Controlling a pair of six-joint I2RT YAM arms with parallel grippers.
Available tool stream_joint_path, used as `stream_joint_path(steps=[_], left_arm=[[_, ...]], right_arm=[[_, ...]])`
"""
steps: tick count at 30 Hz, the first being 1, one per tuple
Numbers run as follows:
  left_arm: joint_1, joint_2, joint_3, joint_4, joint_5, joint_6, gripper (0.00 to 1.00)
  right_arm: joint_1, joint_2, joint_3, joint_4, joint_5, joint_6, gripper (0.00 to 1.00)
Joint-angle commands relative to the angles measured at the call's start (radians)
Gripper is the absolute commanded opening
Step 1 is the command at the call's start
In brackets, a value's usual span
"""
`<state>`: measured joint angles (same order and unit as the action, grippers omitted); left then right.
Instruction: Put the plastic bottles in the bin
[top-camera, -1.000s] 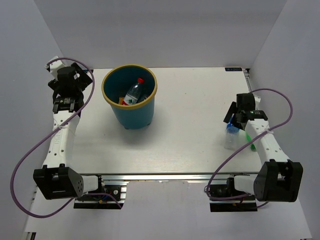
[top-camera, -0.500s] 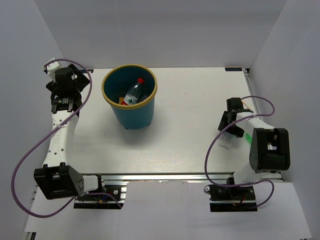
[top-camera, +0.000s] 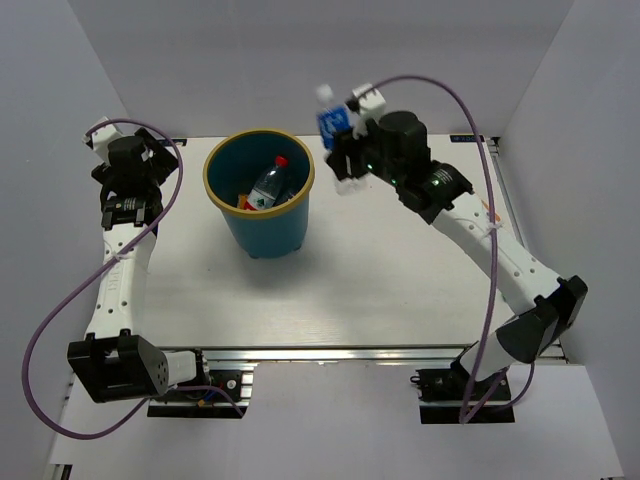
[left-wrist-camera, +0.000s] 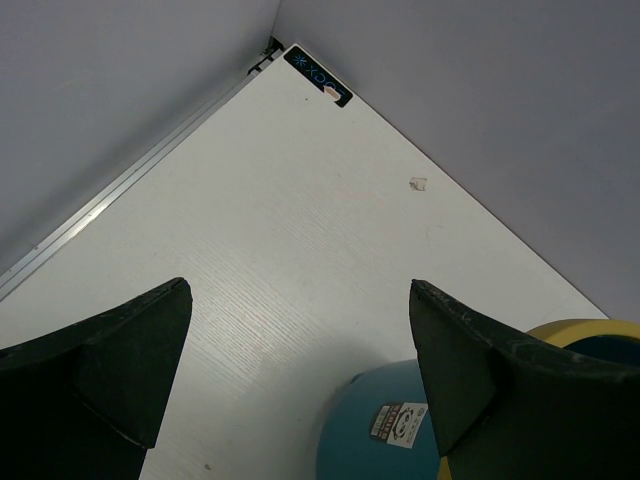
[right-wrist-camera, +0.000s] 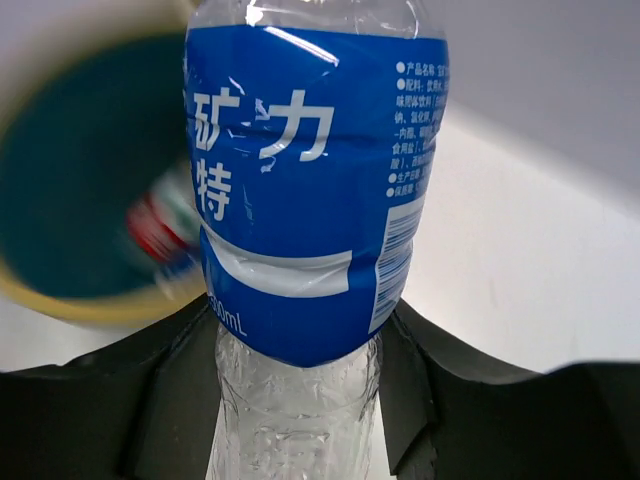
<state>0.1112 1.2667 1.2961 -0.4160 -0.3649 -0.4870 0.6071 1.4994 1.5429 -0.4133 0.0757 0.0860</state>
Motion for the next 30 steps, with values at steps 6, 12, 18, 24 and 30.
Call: stream_joint_path(steps=[6, 12, 18, 24, 30], left_arm=[[0.012, -0.036, -0.014, 0.006, 0.008, 0.002, 0.98], [0.012, -0.043, -0.006, 0.000, -0.009, 0.001, 0.98], [0.012, -0.032, -0.001, 0.003, 0.001, -0.004, 0.98], [0.015, -0.020, -0.003, 0.005, -0.008, -0.002, 0.98], [0.019, -0.032, -0.041, 0.035, 0.009, -0.004, 0.98]], right_arm=[[0.244, 0.316, 0.599, 0.063, -0.128, -0.232, 0.43], [0.273, 0.489, 0.726, -0.010, -0.157, -0.209, 0.75], [0.179, 0.322, 0.582, 0.013, -0.219, -0.226, 0.89], [-0.157, 0.127, 0.369, -0.122, -0.183, -0.353, 0.89], [-0.593, 0.145, 0.114, -0.216, -0.030, -0.595, 0.89]])
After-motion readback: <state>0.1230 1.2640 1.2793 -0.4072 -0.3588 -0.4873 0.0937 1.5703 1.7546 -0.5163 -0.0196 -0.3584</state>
